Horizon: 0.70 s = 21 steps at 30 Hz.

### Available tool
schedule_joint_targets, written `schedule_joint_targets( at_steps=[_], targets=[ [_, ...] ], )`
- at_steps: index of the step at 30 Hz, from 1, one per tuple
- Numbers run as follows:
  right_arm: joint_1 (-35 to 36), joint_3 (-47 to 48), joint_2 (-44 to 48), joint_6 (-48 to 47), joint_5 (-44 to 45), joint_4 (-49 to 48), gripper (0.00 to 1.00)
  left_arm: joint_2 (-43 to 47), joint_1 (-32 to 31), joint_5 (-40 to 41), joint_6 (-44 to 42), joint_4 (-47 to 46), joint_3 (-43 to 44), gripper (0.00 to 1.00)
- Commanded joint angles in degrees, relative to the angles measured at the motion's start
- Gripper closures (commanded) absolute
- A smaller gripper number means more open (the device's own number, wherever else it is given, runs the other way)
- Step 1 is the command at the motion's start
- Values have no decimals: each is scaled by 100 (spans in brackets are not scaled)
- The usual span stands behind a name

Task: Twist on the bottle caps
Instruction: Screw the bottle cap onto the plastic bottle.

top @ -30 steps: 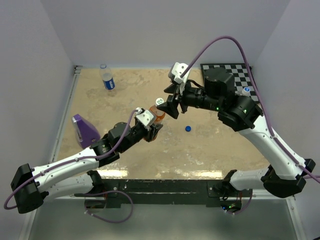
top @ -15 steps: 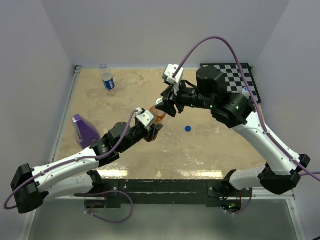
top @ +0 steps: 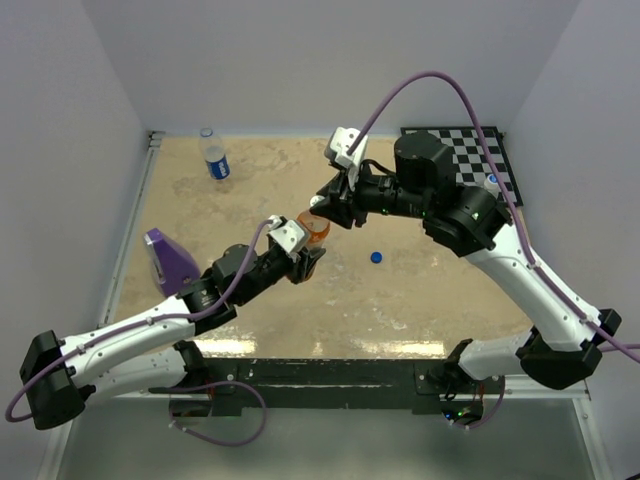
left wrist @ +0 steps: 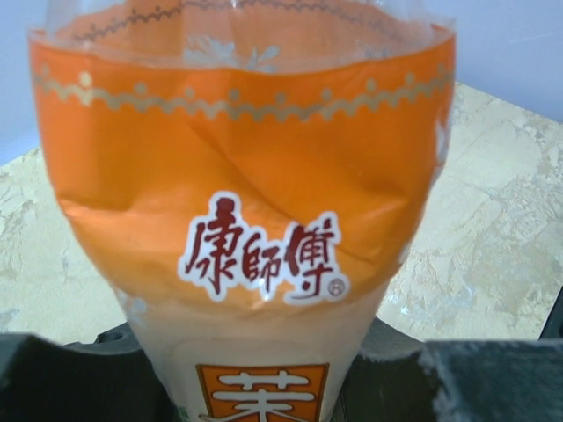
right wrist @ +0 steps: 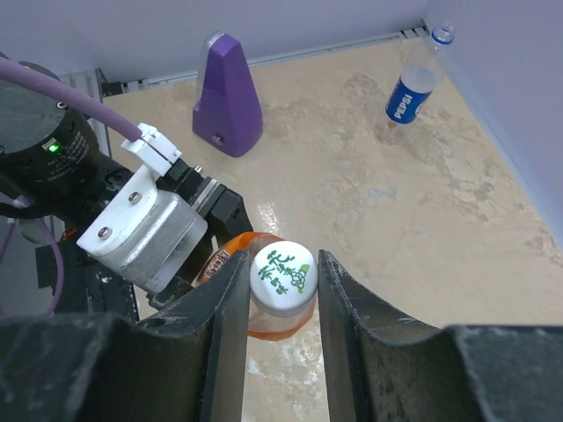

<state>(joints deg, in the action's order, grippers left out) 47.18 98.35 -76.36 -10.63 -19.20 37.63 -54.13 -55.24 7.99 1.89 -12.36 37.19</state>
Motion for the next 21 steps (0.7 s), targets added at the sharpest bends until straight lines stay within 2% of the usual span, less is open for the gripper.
schedule_joint_targets(
  at_steps=[1, 8, 13, 21],
  targets=[
    [-112, -17, 244, 219, -364, -361, 75, 262, 14, -122, -84, -513, 26, 88],
    [-350, -667, 569, 825, -1094, -1371, 82, 517, 14, -210, -92, -961, -212, 87],
    [-358, -904, 604, 1019, -1454, -1714, 82, 622, 14, -385, -163, -1171, -317, 87],
    [-376, -764, 447, 1019, -1684, -1478, 82, 693, 14, -544, -444, -1225, -326, 87]
  ],
)
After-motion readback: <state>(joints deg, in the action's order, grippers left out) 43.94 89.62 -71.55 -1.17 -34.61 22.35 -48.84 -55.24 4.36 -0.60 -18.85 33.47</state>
